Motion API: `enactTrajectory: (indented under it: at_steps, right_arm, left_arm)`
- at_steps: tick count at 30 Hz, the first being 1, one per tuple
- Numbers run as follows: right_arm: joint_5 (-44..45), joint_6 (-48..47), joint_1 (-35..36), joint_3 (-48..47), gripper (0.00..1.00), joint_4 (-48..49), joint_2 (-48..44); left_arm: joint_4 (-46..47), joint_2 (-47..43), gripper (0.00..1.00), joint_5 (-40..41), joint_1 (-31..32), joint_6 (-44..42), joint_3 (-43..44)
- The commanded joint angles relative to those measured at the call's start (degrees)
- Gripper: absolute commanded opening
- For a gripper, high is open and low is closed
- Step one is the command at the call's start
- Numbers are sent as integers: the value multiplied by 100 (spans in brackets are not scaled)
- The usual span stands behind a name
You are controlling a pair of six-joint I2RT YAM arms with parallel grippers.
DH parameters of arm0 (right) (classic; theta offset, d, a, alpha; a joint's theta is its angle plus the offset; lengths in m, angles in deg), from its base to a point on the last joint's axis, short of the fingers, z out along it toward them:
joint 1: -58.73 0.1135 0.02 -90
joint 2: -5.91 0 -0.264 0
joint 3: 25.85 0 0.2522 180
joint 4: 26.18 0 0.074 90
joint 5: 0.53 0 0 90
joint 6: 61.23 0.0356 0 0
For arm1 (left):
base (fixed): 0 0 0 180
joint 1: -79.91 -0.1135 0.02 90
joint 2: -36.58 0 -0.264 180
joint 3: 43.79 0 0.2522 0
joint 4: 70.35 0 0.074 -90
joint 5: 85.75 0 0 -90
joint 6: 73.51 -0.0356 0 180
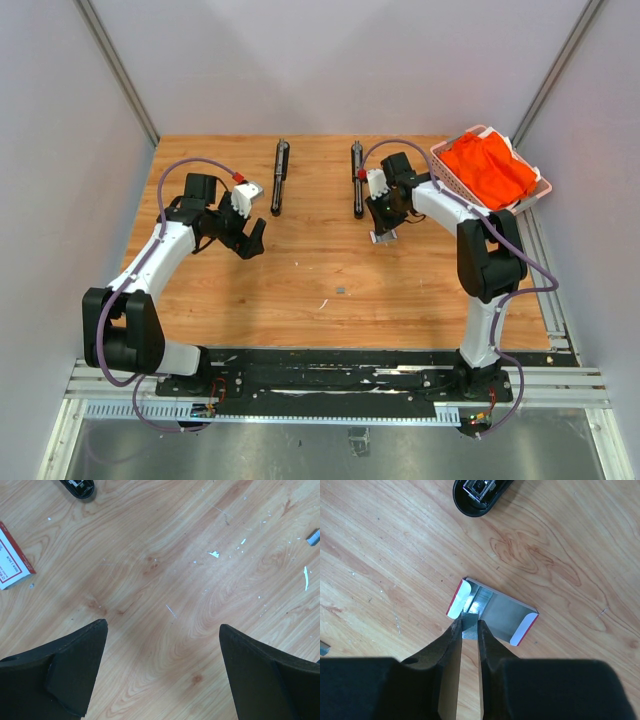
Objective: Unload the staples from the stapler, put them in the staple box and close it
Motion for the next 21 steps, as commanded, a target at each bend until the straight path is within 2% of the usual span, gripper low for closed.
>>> enactTrajectory:
  at_steps: [1, 21]
  right_arm:
    - [69, 131, -47, -196, 17, -95, 218]
    - [-101, 219, -41, -282, 17, -85, 405]
  left_arm:
    - [111, 57, 98, -122, -55, -67, -10]
    - [103, 98, 98, -148, -55, -76, -1]
